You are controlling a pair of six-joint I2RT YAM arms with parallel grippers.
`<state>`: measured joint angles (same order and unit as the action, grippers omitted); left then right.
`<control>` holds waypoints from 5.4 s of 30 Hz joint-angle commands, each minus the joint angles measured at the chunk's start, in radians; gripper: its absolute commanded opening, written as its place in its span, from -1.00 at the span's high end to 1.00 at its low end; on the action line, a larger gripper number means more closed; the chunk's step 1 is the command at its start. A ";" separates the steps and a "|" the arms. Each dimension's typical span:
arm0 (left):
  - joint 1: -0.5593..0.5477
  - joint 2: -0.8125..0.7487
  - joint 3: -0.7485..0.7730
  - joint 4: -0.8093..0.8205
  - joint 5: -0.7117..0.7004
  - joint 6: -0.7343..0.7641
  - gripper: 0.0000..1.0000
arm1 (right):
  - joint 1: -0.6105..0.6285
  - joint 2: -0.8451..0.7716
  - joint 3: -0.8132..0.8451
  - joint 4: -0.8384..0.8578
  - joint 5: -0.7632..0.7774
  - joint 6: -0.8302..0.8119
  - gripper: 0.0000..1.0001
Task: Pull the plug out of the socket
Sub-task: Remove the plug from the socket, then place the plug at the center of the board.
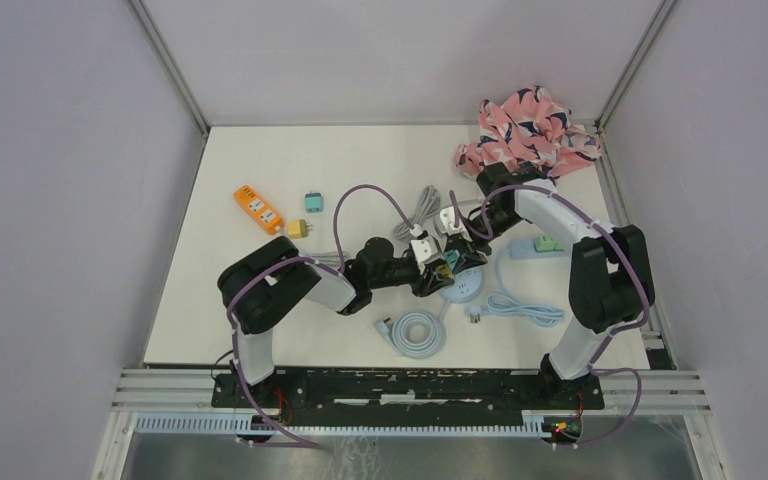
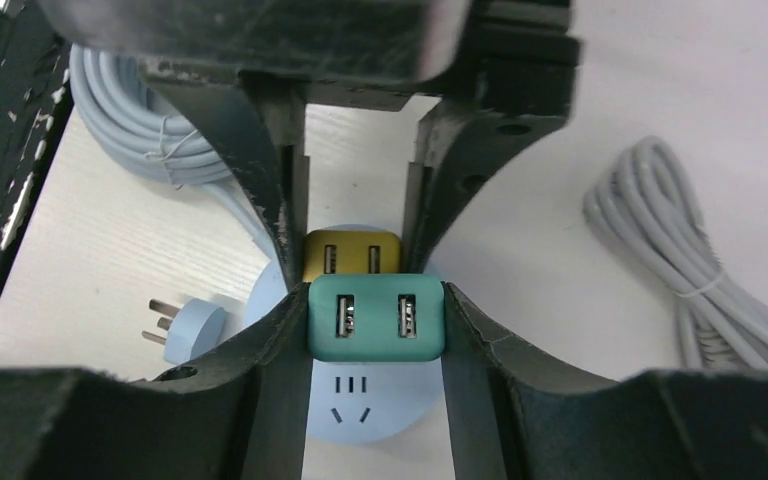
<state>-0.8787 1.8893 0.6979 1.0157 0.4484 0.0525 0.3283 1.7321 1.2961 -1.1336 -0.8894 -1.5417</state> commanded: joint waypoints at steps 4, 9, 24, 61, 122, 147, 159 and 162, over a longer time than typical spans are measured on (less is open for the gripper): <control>-0.006 0.021 0.015 -0.025 0.010 0.041 0.94 | -0.110 -0.063 0.050 0.007 -0.089 0.031 1.00; -0.005 0.011 0.008 -0.015 -0.012 0.023 0.46 | -0.123 -0.074 0.062 -0.019 -0.101 0.036 1.00; -0.006 -0.401 -0.129 -0.130 -0.245 -0.169 -0.64 | -0.125 -0.129 0.128 0.043 -0.216 0.468 1.00; -0.244 -0.378 0.249 -0.766 -0.973 -0.446 -0.89 | -0.105 -0.141 -0.365 1.267 -0.234 2.533 1.00; 0.035 -0.702 -0.142 -0.650 -0.888 -0.630 0.94 | -0.138 -0.154 -0.322 1.155 -0.243 2.404 -0.99; 0.692 -0.763 -0.240 -0.821 -0.767 -0.938 0.94 | -0.156 -0.155 -0.317 1.139 -0.239 2.358 -0.99; 0.720 -0.636 -0.150 -0.786 -0.717 -0.888 0.89 | -0.161 -0.155 -0.314 1.136 -0.246 2.356 -0.99; 0.726 -0.603 -0.125 -0.796 -0.711 -0.884 0.87 | -0.163 -0.157 -0.312 1.136 -0.248 2.355 -0.99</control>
<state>-0.1635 1.2572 0.5098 0.1738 -0.2771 -0.8440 0.1730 1.6047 0.9424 -0.0185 -1.1114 0.8310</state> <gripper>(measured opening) 0.389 0.995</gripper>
